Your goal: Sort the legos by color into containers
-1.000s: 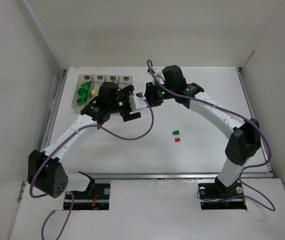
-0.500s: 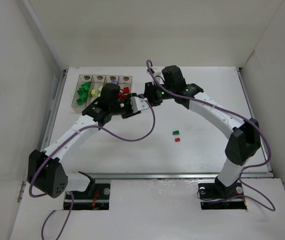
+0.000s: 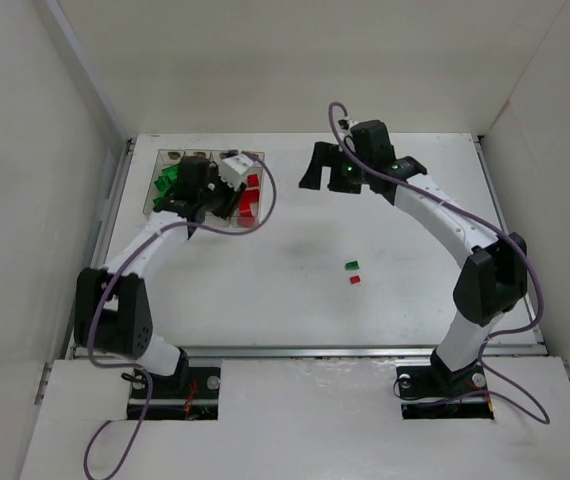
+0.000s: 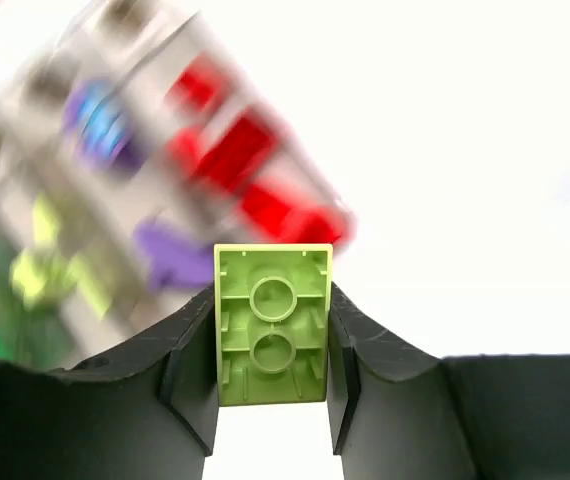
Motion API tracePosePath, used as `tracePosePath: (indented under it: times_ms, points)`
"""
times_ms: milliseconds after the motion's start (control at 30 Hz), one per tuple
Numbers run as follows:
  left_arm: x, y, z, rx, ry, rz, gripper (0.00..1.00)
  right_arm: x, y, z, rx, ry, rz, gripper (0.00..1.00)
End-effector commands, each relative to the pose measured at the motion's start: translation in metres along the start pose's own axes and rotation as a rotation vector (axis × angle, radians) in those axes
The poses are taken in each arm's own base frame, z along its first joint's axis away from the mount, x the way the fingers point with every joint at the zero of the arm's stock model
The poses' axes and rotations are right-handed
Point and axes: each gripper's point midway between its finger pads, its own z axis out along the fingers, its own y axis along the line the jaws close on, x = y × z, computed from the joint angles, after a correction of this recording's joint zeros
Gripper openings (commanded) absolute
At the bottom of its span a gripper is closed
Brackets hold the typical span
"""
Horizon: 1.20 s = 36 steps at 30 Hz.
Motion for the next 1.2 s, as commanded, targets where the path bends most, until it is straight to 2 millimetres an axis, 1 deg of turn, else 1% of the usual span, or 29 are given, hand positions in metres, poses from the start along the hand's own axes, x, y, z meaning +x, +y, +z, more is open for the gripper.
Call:
tracePosePath:
  times_ms: [0,33,67,100,133,167,200,233,267,300,333,400,433,467,500,567,600,633,700,767,800,900,933,967,1033,1067,1100,1133,1167]
  points:
    - [0.02,0.074,0.01,-0.207,0.041,-0.249,0.0,-0.047,-0.02,-0.01,0.109,-0.14,-0.004,1.0]
    - [0.021,0.105,0.005,-0.264,0.034,-0.274,0.0,-0.038,-0.034,0.002,0.152,-0.092,-0.018,1.0]
    - [0.023,0.121,0.005,-0.289,0.03,-0.285,0.0,-0.038,-0.042,0.006,0.169,-0.077,-0.02,1.0]
    - [0.038,0.13,0.018,-0.283,0.059,-0.307,0.0,-0.048,-0.046,0.008,0.184,-0.088,-0.027,1.0]
    - [0.044,0.142,0.019,-0.295,0.077,-0.293,0.0,-0.037,-0.058,0.023,0.208,-0.038,-0.028,1.0]
    - [0.03,0.162,0.02,-0.324,0.056,-0.275,0.0,-0.035,-0.062,0.029,0.215,-0.022,-0.034,1.0]
    - [0.034,0.166,0.026,-0.325,0.083,-0.285,0.0,-0.037,-0.07,0.032,0.228,-0.016,-0.036,1.0]
    - [0.053,0.172,0.04,-0.315,0.125,-0.308,0.0,-0.039,-0.077,0.041,0.228,-0.003,-0.026,1.0]
    - [0.044,0.191,0.038,-0.345,0.111,-0.298,0.0,-0.037,-0.078,0.045,0.225,0.013,-0.032,1.0]
    - [0.046,0.193,0.044,-0.341,0.12,-0.301,0.0,-0.041,-0.084,0.047,0.233,0.007,-0.024,1.0]
    - [0.06,0.198,0.051,-0.338,0.147,-0.318,0.0,-0.043,-0.089,0.048,0.23,0.008,-0.017,1.0]
    - [0.061,0.2,0.053,-0.336,0.151,-0.301,0.02,-0.042,-0.096,0.051,0.242,0.017,-0.007,1.0]
    - [0.064,0.198,0.057,-0.321,0.153,-0.304,0.1,-0.042,-0.096,0.051,0.242,0.017,-0.007,1.0]
    - [0.061,0.199,0.058,-0.317,0.141,-0.286,0.36,-0.044,-0.101,0.05,0.248,0.013,-0.002,1.0]
    - [0.063,0.196,0.059,-0.305,0.144,-0.29,0.48,-0.044,-0.101,0.05,0.248,0.013,-0.001,1.0]
    - [0.063,0.195,0.057,-0.307,0.141,-0.279,0.64,-0.041,-0.107,0.049,0.277,0.02,0.002,1.0]
    - [0.065,0.195,0.059,-0.308,0.139,-0.278,0.7,-0.04,-0.107,0.047,0.278,0.02,0.002,1.0]
    - [0.068,0.198,0.053,-0.323,0.145,-0.283,0.79,-0.038,-0.109,0.046,0.291,0.026,0.004,1.0]
    - [0.06,0.205,0.046,-0.362,0.122,-0.268,0.87,-0.03,-0.114,0.045,0.308,0.041,0.009,1.0]
    - [0.054,0.211,0.039,-0.402,0.108,-0.257,0.96,-0.03,-0.109,0.033,0.306,0.036,0.007,1.0]
    - [0.049,0.215,0.035,-0.421,0.095,-0.249,1.0,-0.029,-0.112,0.028,0.329,0.028,0.006,1.0]
    - [0.025,0.221,0.015,-0.457,0.055,-0.216,1.0,-0.021,-0.119,0.006,0.396,0.017,0.004,1.0]
    - [0.008,0.223,0.001,-0.476,0.022,-0.188,1.0,-0.007,-0.127,0.002,0.424,0.04,0.009,1.0]
    - [0.001,0.221,-0.005,-0.484,0.025,-0.134,1.0,-0.007,-0.125,-0.01,0.432,0.029,0.007,1.0]
    - [-0.013,0.219,-0.02,-0.522,0.018,-0.033,1.0,0.005,-0.131,-0.02,0.467,0.046,0.009,1.0]
    - [-0.04,0.212,-0.039,-0.554,-0.026,0.042,1.0,0.02,-0.135,-0.025,0.478,0.071,0.014,1.0]
    - [-0.033,0.203,-0.044,-0.571,-0.006,0.086,1.0,0.028,-0.138,-0.027,0.484,0.086,0.017,1.0]
    - [-0.066,0.201,-0.075,-0.628,-0.086,0.193,1.0,0.049,-0.143,-0.027,0.479,0.135,0.029,1.0]
    - [-0.075,0.195,-0.086,-0.646,-0.118,0.231,1.0,0.056,-0.142,-0.027,0.461,0.152,0.02,1.0]
